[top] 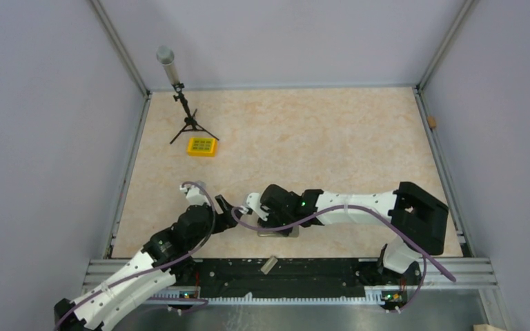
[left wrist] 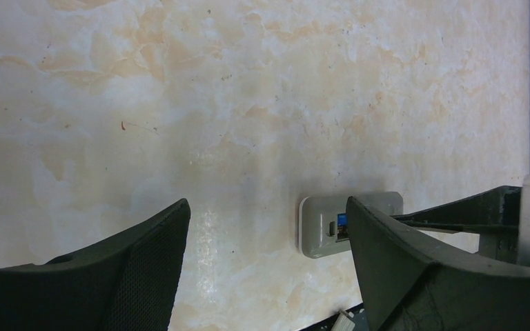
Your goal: Load the batteries into the remote control
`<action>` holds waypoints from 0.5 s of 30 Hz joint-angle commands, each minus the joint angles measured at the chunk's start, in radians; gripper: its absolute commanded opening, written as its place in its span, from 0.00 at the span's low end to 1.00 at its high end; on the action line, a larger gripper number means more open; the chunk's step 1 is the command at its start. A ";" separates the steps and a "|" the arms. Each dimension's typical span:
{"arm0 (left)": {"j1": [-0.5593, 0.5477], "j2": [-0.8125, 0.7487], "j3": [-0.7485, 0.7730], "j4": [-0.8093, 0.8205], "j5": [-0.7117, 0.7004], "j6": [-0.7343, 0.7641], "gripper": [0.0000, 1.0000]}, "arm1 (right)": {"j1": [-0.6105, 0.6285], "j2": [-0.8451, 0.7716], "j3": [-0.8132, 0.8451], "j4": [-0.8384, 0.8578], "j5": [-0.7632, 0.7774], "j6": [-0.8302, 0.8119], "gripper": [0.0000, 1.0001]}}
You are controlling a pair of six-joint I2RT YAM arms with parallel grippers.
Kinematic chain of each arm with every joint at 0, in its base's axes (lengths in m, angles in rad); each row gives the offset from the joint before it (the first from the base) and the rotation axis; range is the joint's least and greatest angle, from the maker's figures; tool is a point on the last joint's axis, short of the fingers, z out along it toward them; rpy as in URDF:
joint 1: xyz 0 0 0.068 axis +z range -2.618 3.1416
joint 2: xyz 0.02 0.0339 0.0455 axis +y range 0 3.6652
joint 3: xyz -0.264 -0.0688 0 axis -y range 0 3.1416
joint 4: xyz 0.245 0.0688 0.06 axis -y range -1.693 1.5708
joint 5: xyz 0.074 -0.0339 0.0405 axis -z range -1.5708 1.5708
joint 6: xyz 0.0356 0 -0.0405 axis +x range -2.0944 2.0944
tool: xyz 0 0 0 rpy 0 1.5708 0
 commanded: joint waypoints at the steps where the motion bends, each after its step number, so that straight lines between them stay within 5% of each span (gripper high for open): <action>1: 0.000 0.030 -0.018 0.068 0.028 0.009 0.83 | 0.005 0.002 0.062 0.023 -0.015 -0.005 0.26; 7: 0.000 0.099 -0.032 0.146 0.094 0.030 0.83 | 0.006 -0.096 0.034 0.065 0.084 0.051 0.28; 15: 0.000 0.317 -0.017 0.300 0.251 0.072 0.80 | 0.005 -0.192 -0.016 -0.014 0.283 0.335 0.28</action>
